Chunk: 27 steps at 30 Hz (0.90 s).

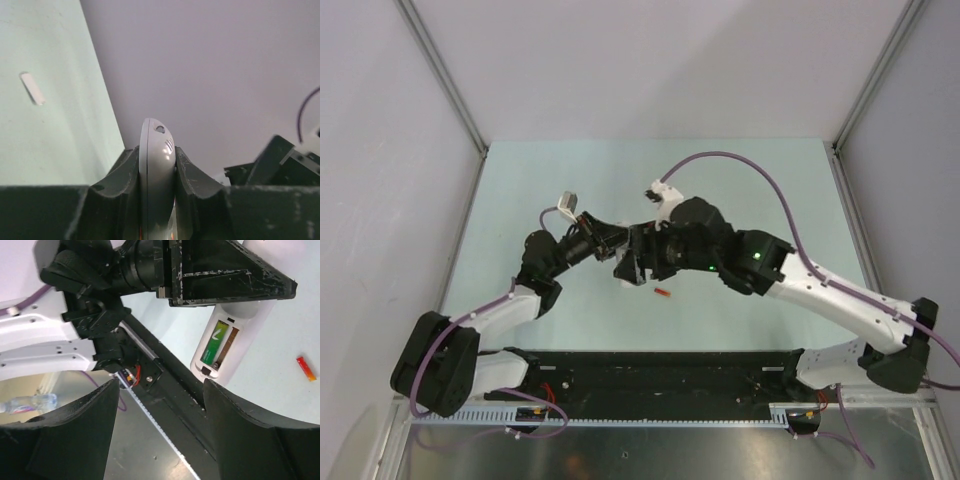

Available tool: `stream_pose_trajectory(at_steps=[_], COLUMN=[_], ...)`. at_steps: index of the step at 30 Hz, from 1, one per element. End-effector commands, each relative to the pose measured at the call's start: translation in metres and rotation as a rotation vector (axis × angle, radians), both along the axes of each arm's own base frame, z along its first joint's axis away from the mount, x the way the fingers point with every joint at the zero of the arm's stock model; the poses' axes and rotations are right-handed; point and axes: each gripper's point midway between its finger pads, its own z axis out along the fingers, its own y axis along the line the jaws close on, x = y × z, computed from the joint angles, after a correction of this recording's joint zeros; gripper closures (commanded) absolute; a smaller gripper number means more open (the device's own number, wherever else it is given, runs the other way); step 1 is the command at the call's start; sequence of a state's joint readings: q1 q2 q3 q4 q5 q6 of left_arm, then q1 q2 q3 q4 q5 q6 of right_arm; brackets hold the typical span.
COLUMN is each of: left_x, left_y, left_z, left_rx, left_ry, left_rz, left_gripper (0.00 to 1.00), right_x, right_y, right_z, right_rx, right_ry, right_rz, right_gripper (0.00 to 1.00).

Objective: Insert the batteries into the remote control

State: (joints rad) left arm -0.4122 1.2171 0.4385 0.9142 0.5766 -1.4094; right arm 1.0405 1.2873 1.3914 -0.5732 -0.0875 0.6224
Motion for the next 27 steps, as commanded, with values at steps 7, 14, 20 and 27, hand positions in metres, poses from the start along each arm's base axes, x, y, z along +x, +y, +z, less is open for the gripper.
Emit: stream_pose_trajectory(at_steps=[7,14,20,27], left_x=[0.01,0.013,0.016,0.016], left_y=[0.011,0.014,0.015,0.019], left_z=[-0.002,-0.005,-0.01,-0.007], left_rx=[0.109,0.128,0.156,0.173], left_ry=[-0.05,-0.022,0.01,0.016], left_rz=[0.131,0.159,0.175,0.199], left_gripper=[1.0,1.0,1.0,1.0], right_x=[0.035,0.04,0.042,0.042], right_y=[0.012,0.025,0.035,0.042], right_z=[-0.041,-0.046,-0.048,-0.06], right_rx=[-0.28,-0.305,-0.343,-0.366], right_ry=[-0.102,-0.139,-0.172,-0.152], right_rz=[-0.199,-0.217,-0.21,-0.189], right_gripper=[0.31,0.34,0.38,0.44])
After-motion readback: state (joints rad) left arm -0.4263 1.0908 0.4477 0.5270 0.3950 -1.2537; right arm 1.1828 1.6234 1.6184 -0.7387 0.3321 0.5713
